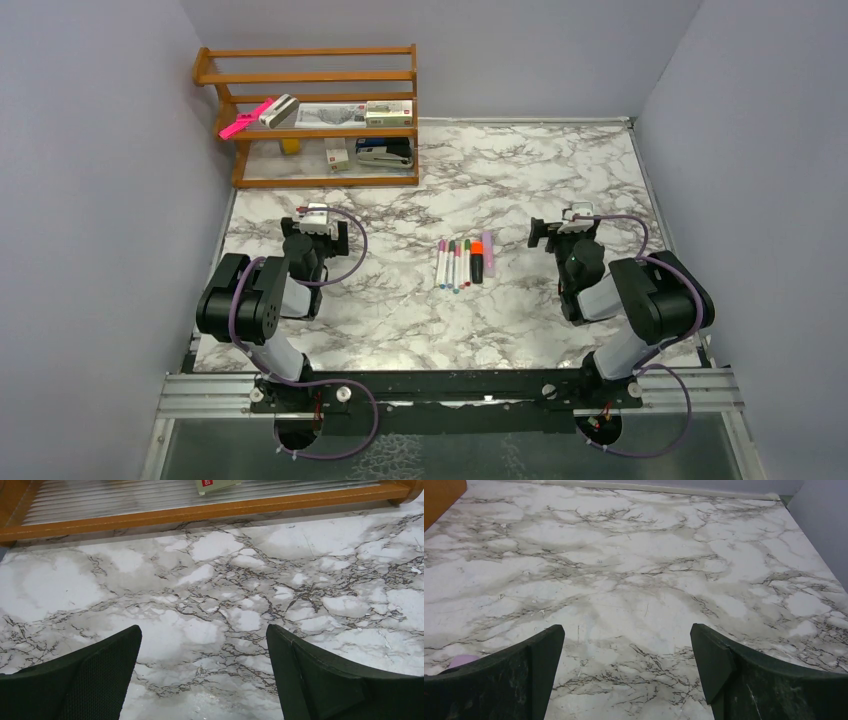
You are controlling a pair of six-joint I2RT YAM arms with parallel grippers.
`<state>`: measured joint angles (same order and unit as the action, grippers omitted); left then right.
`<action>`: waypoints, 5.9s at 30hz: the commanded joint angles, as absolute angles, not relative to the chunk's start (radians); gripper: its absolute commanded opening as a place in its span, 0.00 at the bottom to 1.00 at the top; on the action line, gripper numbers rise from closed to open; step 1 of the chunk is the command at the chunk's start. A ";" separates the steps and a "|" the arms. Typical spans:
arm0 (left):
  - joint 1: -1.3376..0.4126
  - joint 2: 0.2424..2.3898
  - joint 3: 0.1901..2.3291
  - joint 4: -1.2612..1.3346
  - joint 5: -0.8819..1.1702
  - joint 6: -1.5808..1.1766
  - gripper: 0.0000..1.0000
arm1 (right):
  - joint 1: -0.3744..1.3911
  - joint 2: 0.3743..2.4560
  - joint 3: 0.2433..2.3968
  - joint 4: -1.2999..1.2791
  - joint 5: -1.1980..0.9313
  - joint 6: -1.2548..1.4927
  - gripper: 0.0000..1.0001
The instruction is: Open the pen caps
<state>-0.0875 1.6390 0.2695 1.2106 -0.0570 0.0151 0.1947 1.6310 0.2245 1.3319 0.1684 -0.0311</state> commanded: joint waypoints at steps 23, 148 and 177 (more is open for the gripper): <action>-0.087 1.637 0.280 1.231 -0.058 0.014 0.99 | 0.190 1.613 0.209 1.370 0.189 -0.028 1.00; -0.396 1.241 0.769 -0.054 0.494 -0.594 0.99 | 0.505 1.597 0.969 -0.367 0.041 0.407 0.50; -0.396 1.244 0.775 -0.047 0.546 -0.605 0.99 | 0.572 1.731 0.983 -0.450 0.246 0.441 0.37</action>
<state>-0.3950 1.2457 0.7532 -0.0605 0.4923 -0.5972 0.5701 1.7061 1.0046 -0.4297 0.2073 0.4248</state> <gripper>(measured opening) 0.991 0.369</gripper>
